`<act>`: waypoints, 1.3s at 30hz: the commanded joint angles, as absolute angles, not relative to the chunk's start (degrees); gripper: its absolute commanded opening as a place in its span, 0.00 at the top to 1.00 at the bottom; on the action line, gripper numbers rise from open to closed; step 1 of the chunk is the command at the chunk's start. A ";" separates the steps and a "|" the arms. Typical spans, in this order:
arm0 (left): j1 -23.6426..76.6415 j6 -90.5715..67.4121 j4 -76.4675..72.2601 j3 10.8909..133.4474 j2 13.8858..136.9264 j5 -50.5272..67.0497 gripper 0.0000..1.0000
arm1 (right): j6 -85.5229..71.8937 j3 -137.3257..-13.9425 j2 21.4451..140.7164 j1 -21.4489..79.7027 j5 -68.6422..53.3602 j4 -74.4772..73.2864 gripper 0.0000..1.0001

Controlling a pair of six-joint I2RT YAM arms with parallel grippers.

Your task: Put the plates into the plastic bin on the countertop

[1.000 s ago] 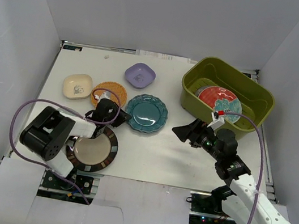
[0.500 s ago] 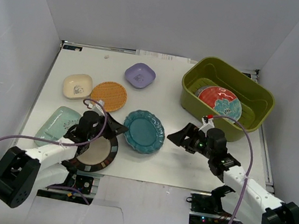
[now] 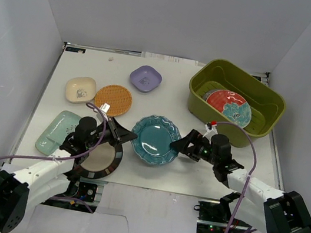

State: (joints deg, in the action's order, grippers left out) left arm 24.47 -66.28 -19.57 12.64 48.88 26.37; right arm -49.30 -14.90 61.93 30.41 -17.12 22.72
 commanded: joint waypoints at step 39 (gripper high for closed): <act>24.52 -22.94 27.60 39.73 32.52 12.84 0.02 | -46.15 -59.32 70.31 -11.33 -14.07 7.74 0.92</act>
